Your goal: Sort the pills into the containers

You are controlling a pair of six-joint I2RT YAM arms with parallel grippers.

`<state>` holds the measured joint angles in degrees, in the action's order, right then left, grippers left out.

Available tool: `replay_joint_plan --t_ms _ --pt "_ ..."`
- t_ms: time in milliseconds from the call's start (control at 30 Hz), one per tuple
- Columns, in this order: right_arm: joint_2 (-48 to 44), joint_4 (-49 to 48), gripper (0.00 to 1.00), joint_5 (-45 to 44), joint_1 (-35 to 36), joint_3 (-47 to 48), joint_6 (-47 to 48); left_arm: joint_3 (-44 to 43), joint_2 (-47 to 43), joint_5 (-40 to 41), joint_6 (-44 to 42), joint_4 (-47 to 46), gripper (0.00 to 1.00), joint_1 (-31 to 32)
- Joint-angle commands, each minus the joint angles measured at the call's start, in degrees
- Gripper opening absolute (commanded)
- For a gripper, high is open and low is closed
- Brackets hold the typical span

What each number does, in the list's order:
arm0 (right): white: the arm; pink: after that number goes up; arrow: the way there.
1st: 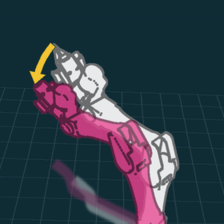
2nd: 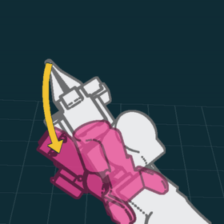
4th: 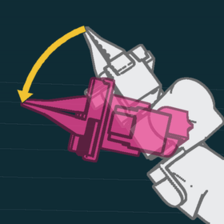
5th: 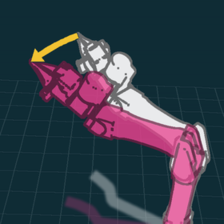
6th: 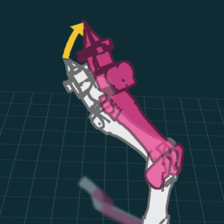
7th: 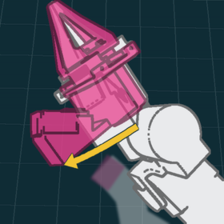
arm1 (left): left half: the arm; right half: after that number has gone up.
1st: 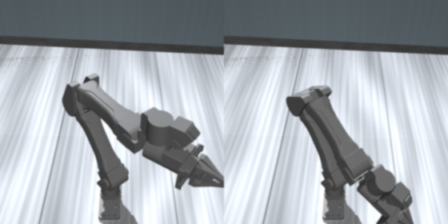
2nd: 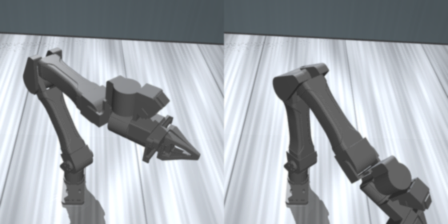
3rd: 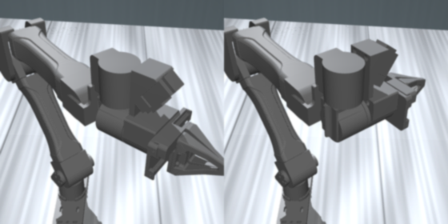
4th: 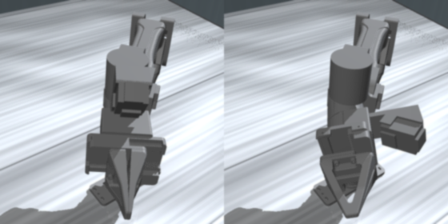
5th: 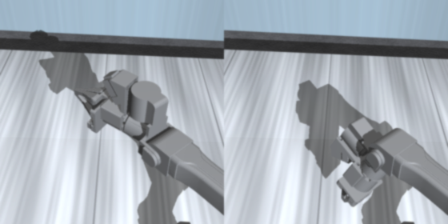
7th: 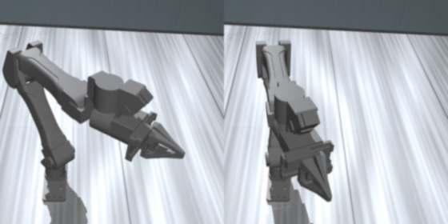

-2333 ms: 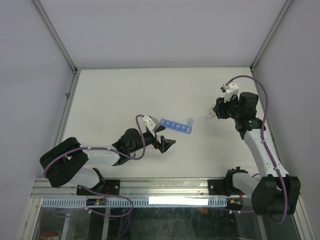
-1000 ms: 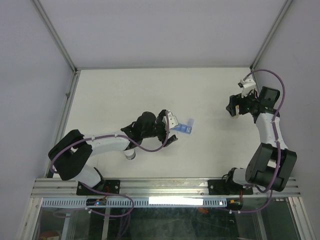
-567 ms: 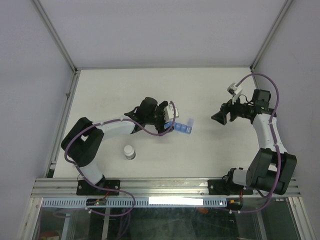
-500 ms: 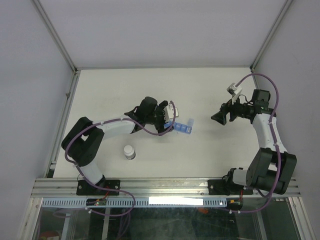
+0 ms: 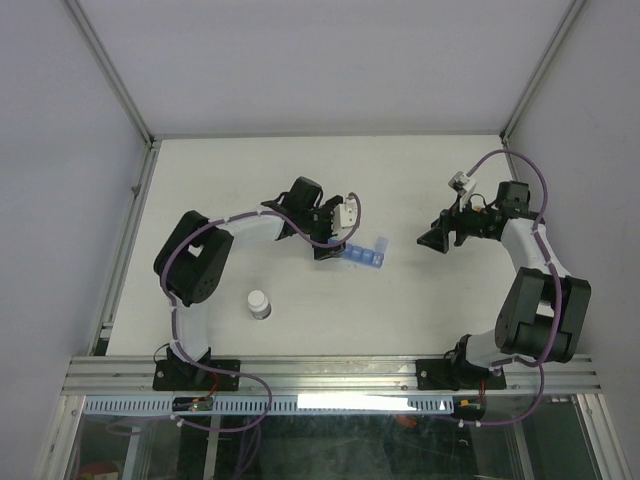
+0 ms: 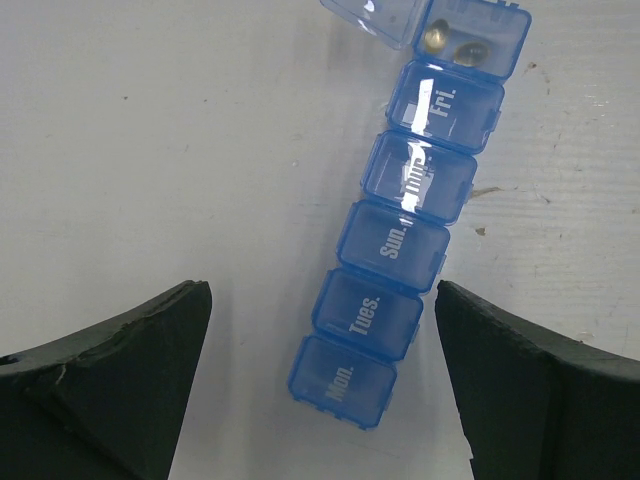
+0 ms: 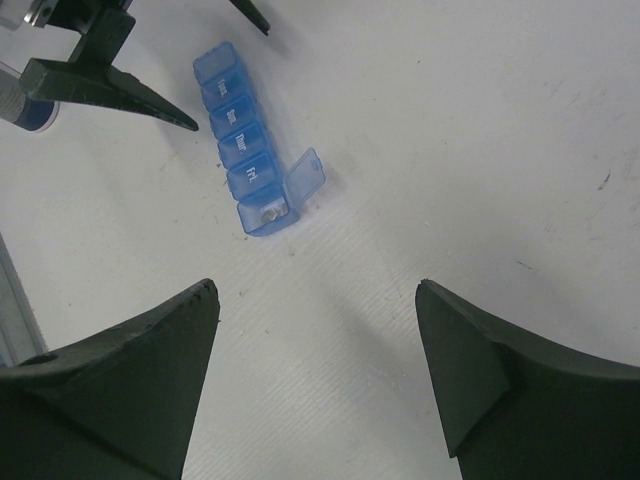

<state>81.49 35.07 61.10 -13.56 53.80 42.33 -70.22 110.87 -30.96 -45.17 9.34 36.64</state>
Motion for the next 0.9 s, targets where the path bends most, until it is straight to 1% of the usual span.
replay_joint_plan --t_ms 0,100,167,300,500,567,700,867 --pt "1.2 0.4 0.82 3.3 0.2 2.0 2.3 -4.1 1.6 -5.3 -2.7 4.6 0.96 -0.2" --pt "2.2 1.2 0.82 3.8 0.2 2.5 3.0 -3.9 1.9 -6.1 -1.3 4.8 0.92 -0.1" --pt "2.7 1.4 0.82 4.1 0.3 2.9 3.2 -3.5 2.0 -7.0 -1.0 4.9 0.88 -0.1" --pt "4.0 2.1 0.82 4.1 0.8 3.7 3.4 -3.4 2.9 -6.9 0.4 4.8 0.77 0.2" --pt "7.0 5.7 0.82 3.3 1.3 6.2 4.8 -1.8 2.6 -2.9 3.3 3.2 0.6 2.7" --pt "8.1 6.9 0.81 3.3 1.7 7.2 4.9 0.7 1.2 -1.0 4.5 0.5 0.58 4.1" --pt "9.7 8.3 0.8 2.2 3.6 8.9 4.5 6.8 -2.0 4.1 7.0 -7.0 0.58 7.0" --pt "11.9 7.7 0.77 -0.9 6.7 10.7 1.4 12.9 -4.6 9.5 9.5 -15.0 0.57 9.4"
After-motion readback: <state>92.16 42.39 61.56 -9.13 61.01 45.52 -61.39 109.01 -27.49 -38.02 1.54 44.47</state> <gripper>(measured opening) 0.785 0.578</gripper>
